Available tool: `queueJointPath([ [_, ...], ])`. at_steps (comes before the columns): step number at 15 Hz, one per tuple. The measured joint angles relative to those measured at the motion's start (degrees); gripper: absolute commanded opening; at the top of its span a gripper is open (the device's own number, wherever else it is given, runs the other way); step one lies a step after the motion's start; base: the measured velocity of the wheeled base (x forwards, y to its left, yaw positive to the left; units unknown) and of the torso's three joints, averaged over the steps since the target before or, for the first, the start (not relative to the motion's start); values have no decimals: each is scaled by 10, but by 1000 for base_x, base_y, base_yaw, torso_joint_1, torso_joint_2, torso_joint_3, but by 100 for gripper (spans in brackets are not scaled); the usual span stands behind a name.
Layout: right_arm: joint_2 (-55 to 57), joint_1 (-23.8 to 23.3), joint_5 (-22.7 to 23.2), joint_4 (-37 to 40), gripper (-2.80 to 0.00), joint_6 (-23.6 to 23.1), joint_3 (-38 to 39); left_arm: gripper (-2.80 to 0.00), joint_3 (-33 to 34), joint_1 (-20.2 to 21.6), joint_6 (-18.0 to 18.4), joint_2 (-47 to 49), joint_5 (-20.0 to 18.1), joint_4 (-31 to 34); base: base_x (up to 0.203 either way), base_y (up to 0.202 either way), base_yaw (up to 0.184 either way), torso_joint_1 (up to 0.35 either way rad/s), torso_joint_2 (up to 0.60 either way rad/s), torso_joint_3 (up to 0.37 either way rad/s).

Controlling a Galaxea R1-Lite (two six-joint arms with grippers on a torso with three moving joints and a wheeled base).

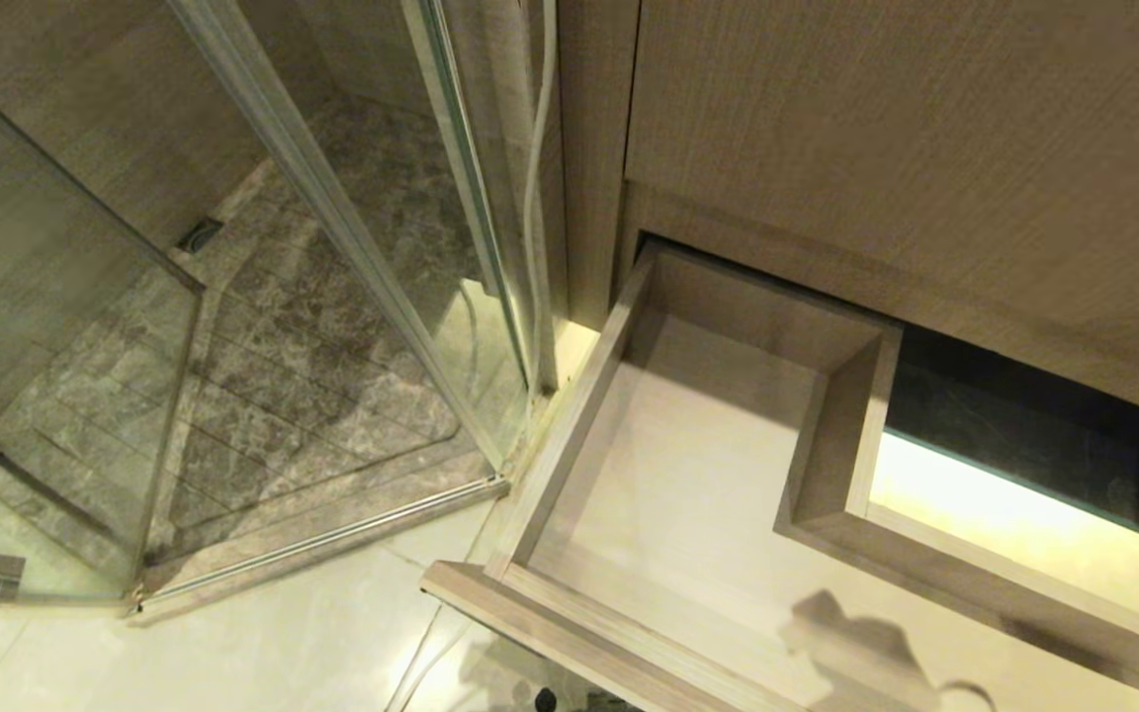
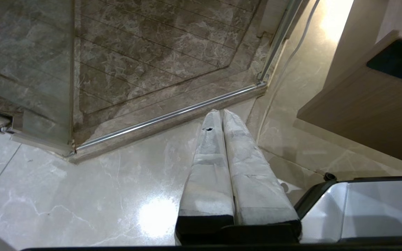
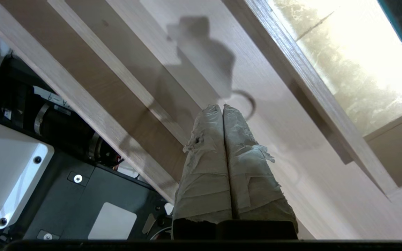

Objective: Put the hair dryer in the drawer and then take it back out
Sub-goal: Close the drawer

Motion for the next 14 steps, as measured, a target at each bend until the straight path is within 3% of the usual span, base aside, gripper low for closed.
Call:
queueJointPath([
  [4, -1, 0, 0, -1, -280, -1, 0, -280, 0, 0, 0, 0, 0, 0, 0, 0, 0, -51, 222, 76],
  [14, -3, 1, 1, -9, -280, -2, 6, -280, 0, 0, 0, 0, 0, 0, 0, 0, 0, -1, 15, 32],
])
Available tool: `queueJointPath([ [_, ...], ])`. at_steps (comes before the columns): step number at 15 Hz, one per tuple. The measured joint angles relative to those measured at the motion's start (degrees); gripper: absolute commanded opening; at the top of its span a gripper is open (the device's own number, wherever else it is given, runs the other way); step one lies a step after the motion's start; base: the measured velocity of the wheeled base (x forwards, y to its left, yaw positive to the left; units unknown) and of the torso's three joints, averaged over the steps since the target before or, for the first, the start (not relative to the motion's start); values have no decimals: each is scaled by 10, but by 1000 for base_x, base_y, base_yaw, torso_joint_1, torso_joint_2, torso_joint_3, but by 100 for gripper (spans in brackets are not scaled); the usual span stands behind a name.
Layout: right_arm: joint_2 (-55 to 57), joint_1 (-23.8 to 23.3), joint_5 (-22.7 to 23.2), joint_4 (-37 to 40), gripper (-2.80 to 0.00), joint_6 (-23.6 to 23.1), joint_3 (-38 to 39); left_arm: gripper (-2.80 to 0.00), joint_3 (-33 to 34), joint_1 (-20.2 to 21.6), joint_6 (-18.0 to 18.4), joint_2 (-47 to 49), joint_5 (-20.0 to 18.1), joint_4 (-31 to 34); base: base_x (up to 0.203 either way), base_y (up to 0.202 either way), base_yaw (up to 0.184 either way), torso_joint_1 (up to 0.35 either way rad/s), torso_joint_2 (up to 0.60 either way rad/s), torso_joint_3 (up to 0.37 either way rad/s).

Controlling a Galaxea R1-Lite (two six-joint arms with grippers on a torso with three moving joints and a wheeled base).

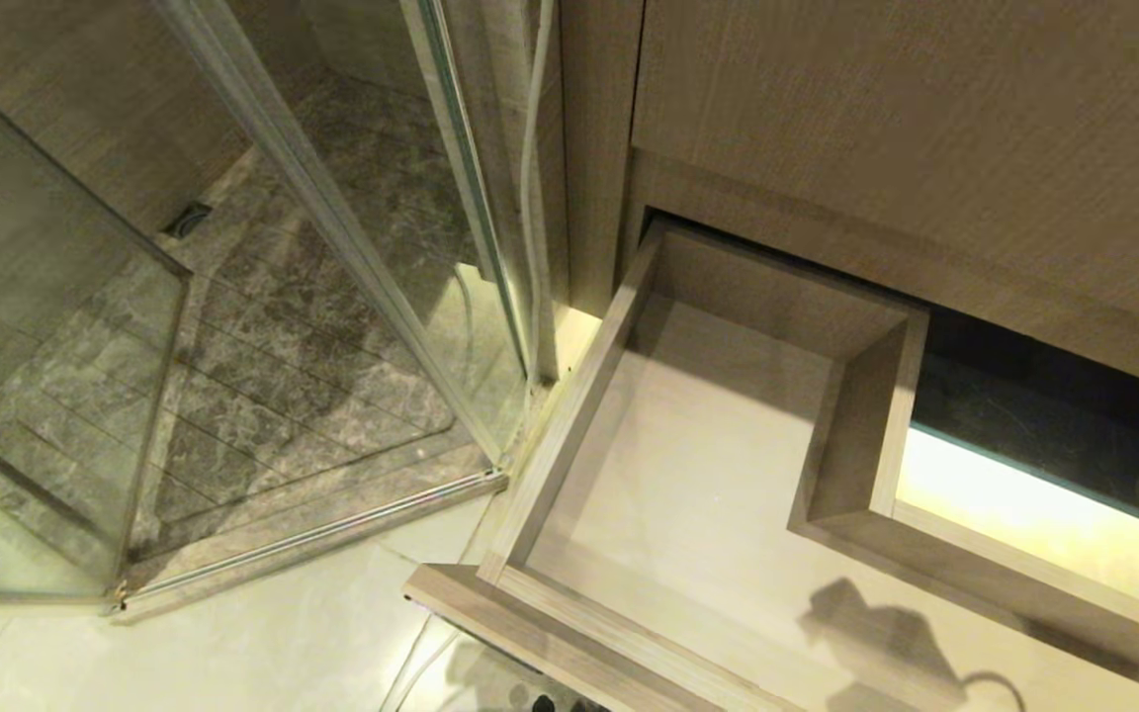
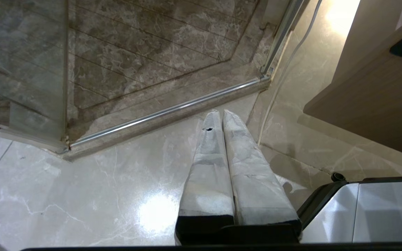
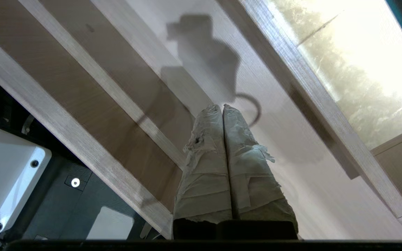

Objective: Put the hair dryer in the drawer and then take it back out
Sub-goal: Close the drawer

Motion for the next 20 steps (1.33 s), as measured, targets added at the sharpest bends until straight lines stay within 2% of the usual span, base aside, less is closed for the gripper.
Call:
queueJointPath([
  [2, 0, 0, 3, -1, -280, 0, 2, -280, 0, -1, 0, 0, 0, 0, -1, 2, -51, 1, 3, 3],
  [10, -3, 1, 0, -1, -280, -1, 6, -280, 0, 0, 0, 0, 0, 0, 0, 9, -159, 1, 3, 2],
  [20, -12, 0, 0, 2, -280, 0, 16, -280, 0, 0, 0, 0, 0, 0, 1, 3, -21, 1, 1, 1],
])
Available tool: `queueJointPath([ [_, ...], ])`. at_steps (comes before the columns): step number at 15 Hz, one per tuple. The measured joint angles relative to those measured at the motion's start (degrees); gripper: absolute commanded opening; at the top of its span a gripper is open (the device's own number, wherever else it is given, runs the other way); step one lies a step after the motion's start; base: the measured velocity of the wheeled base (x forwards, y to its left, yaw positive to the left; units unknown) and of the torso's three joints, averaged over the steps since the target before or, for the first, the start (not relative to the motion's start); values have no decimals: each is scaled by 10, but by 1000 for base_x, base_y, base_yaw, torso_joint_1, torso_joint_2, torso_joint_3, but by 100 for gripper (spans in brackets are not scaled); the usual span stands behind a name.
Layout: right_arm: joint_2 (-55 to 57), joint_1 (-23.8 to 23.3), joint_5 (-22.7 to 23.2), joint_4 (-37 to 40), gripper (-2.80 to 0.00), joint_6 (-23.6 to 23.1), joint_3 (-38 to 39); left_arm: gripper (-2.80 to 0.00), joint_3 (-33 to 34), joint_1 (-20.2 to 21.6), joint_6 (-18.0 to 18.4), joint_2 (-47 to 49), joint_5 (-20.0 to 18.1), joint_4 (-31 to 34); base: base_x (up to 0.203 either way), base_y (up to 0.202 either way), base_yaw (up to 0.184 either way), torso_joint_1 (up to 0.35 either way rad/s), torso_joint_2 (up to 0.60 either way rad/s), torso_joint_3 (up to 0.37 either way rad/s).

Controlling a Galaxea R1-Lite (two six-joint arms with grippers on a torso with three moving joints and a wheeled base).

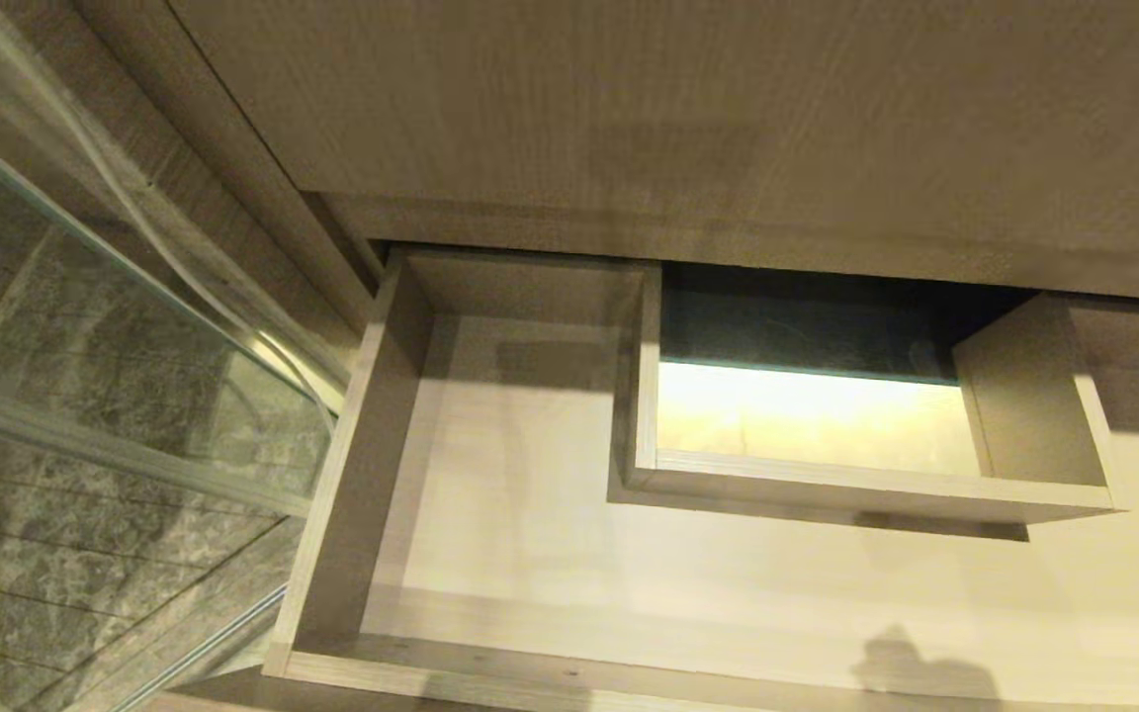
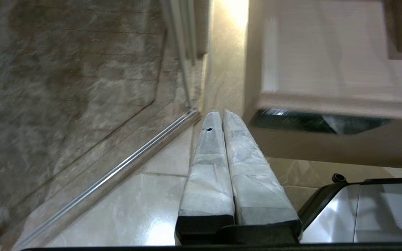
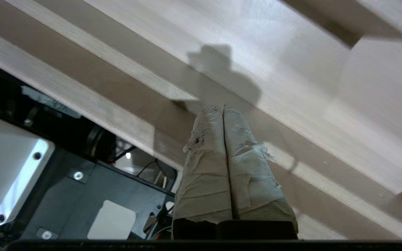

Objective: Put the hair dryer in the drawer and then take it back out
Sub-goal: Close the drawer

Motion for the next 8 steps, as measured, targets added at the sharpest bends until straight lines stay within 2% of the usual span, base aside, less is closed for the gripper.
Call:
queueJointPath([
  [6, -4, 0, 0, -1, -280, -1, 8, -280, 0, 0, 0, 0, 0, 0, -1, 8, -169, 3, 3, 2],
  [8, -4, 0, 0, 0, -280, -1, 11, -280, 0, 0, 0, 0, 0, 0, -2, 6, -121, 3, 7, -2],
])
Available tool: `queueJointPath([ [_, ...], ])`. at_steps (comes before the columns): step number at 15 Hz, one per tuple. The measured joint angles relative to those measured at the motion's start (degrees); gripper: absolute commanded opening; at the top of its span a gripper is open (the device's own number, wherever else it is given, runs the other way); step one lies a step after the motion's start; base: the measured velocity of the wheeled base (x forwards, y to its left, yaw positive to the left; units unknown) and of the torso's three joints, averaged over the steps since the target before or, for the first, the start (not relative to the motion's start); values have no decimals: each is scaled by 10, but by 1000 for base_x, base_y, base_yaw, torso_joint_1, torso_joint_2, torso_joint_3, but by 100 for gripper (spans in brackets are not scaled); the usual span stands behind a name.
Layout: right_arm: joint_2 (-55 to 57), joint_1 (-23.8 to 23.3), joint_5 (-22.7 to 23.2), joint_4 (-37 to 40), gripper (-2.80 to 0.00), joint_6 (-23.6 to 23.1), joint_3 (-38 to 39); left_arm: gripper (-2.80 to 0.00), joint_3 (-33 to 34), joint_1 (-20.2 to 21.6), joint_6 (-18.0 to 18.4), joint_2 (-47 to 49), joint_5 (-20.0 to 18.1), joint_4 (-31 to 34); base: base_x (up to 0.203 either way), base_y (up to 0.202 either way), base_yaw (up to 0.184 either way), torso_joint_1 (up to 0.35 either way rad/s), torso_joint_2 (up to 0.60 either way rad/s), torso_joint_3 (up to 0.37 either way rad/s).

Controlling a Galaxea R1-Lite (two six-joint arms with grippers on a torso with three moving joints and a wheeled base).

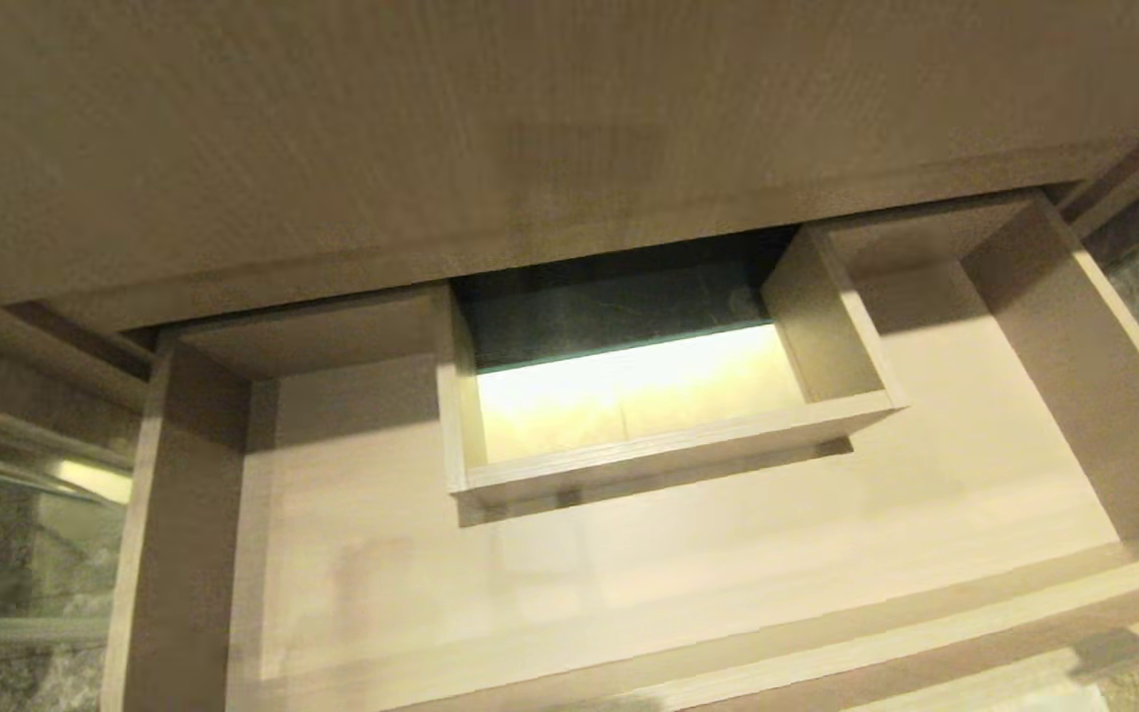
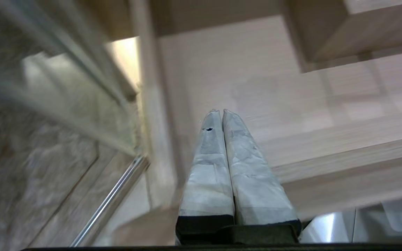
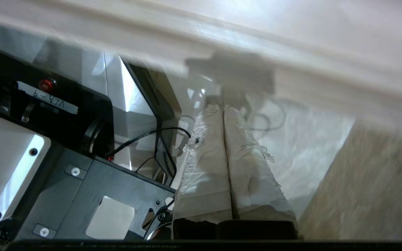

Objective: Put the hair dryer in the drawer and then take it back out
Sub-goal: Close the drawer

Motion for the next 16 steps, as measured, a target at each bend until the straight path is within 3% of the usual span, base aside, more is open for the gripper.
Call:
queueJointPath([
  [7, 9, -13, -9, 19, -280, -10, -10, -280, 0, 0, 0, 0, 0, 0, -1, 0, -8, 0, 0, 1],
  [9, 19, -24, -26, 25, -280, -12, -8, -280, 0, 0, 0, 0, 0, 0, 0, 0, 0, 0, 0, 0],
  [12, 47, -38, -105, 26, -280, -16, 0, -280, 0, 0, 0, 0, 0, 0, 0, 0, 0, 0, 0, 0],
  [16, 87, -69, -111, 22, -280, -46, 11, -280, 0, 0, 0, 0, 0, 0, 0, 0, 0, 0, 0, 0],
])
